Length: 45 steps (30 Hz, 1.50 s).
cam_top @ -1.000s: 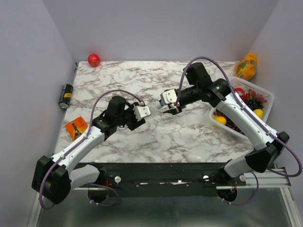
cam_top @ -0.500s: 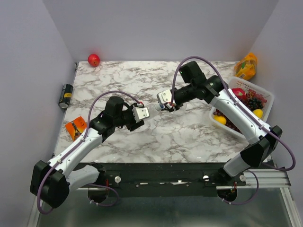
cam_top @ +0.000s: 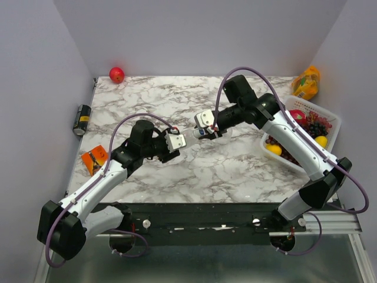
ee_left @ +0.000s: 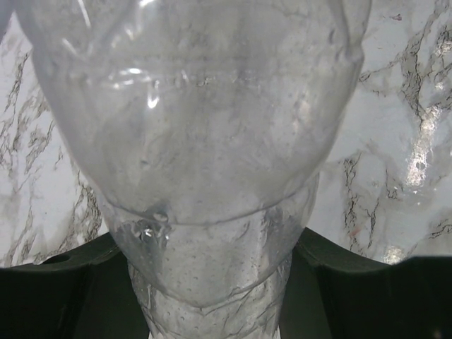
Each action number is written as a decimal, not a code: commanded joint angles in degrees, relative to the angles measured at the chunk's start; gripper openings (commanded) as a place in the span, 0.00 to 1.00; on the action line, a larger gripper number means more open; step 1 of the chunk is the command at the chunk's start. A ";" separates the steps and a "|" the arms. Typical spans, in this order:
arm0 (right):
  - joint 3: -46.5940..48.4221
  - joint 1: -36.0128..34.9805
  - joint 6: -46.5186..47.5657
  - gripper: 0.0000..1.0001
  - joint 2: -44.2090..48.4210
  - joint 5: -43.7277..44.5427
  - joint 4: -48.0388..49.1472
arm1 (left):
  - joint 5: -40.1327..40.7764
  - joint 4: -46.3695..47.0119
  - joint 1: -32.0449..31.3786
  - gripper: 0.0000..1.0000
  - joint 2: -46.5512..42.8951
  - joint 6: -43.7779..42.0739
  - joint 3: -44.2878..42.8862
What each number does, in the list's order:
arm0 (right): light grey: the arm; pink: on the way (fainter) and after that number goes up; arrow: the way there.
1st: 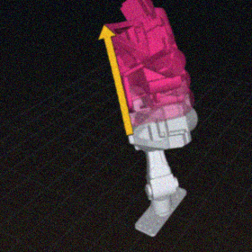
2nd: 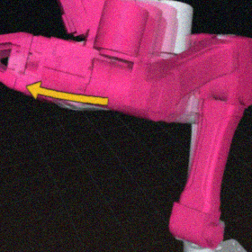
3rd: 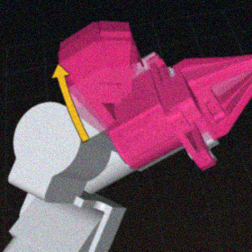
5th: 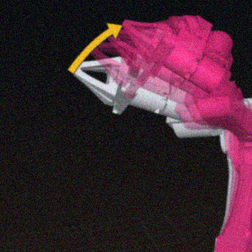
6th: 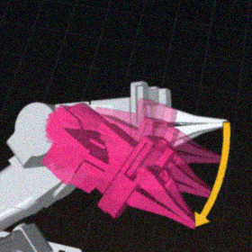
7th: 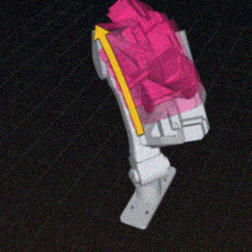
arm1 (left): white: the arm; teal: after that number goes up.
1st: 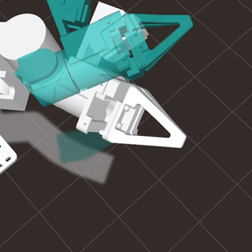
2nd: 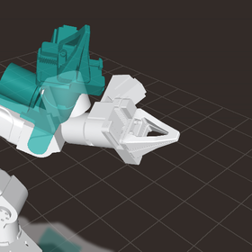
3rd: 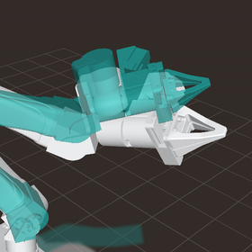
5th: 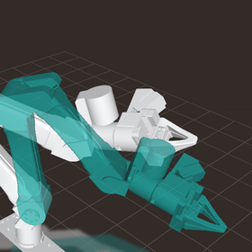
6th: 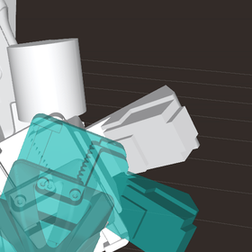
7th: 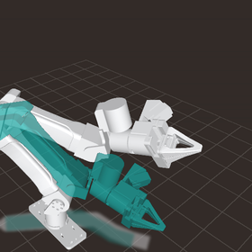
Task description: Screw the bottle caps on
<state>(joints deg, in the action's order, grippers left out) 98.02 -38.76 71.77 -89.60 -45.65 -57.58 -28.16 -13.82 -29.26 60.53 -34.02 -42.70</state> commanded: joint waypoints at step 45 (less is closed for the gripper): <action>25.39 4.75 -81.96 0.70 -20.61 -6.91 22.50 | 17.80 32.10 -1.24 0.00 -3.93 47.20 10.44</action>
<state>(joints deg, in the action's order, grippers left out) 121.99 -34.26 -6.48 -110.10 -49.82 -42.30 -5.06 15.44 -30.48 56.18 11.77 -32.97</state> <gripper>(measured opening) 0.698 0.634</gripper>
